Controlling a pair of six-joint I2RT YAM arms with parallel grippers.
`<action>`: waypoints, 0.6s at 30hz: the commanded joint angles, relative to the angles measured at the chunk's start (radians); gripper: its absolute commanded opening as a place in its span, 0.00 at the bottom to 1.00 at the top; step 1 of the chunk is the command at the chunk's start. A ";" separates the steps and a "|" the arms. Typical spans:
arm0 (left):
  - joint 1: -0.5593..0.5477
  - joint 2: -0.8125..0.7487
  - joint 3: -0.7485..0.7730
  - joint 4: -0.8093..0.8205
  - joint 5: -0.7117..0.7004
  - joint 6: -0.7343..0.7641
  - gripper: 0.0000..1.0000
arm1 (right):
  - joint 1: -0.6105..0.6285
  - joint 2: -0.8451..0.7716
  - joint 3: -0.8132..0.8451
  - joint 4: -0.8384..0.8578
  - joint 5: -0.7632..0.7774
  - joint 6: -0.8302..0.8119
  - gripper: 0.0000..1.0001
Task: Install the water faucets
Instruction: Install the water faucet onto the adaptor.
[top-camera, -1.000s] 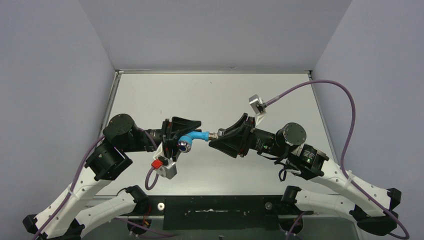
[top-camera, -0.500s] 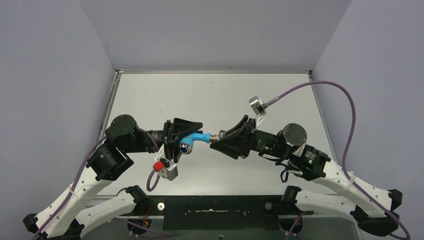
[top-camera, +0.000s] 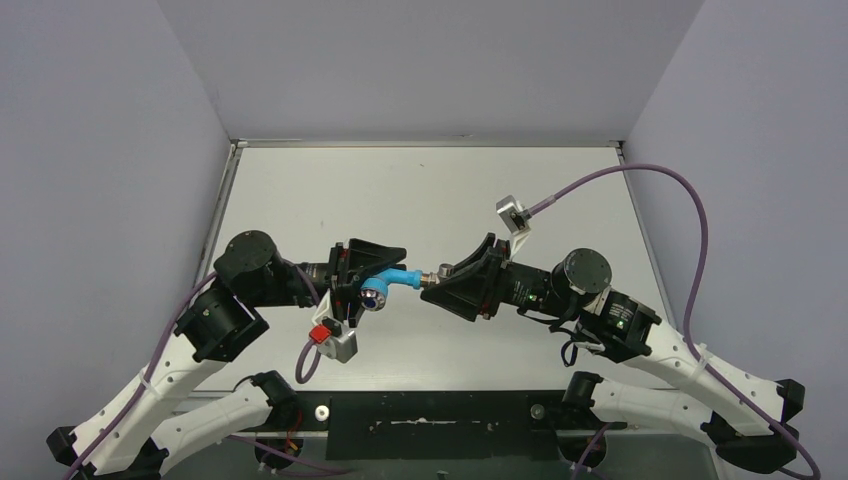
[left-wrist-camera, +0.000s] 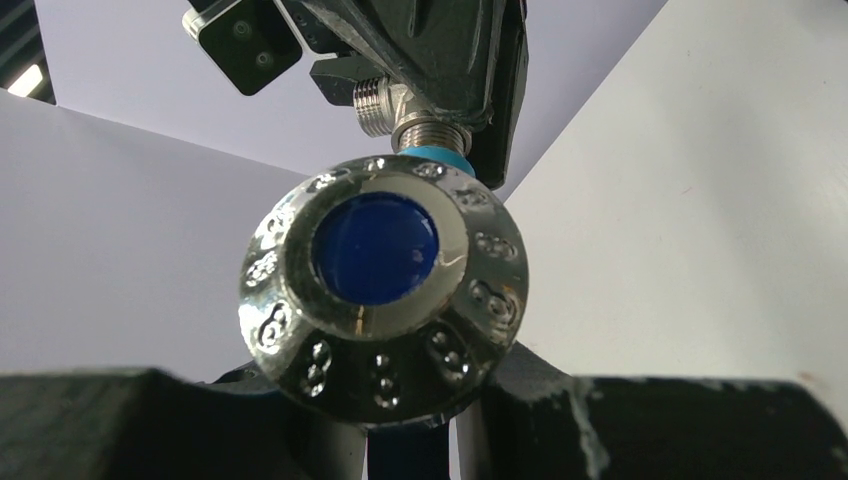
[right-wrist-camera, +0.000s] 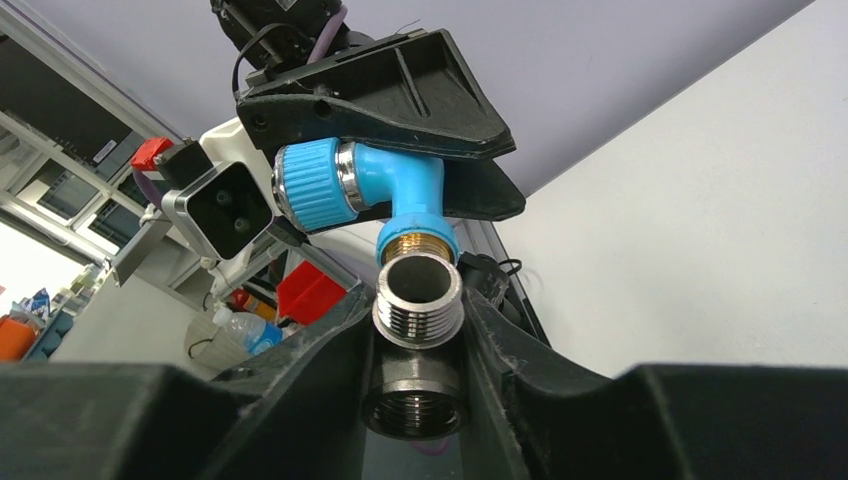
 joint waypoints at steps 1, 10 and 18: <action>0.004 0.026 -0.002 -0.020 -0.077 0.024 0.00 | 0.028 -0.001 0.036 0.134 -0.090 0.018 0.35; 0.004 0.029 -0.002 -0.030 -0.073 0.025 0.00 | 0.028 0.002 0.038 0.153 -0.091 0.016 0.46; 0.004 0.024 -0.006 -0.021 -0.070 0.016 0.00 | 0.027 -0.017 0.029 0.140 -0.065 0.016 0.52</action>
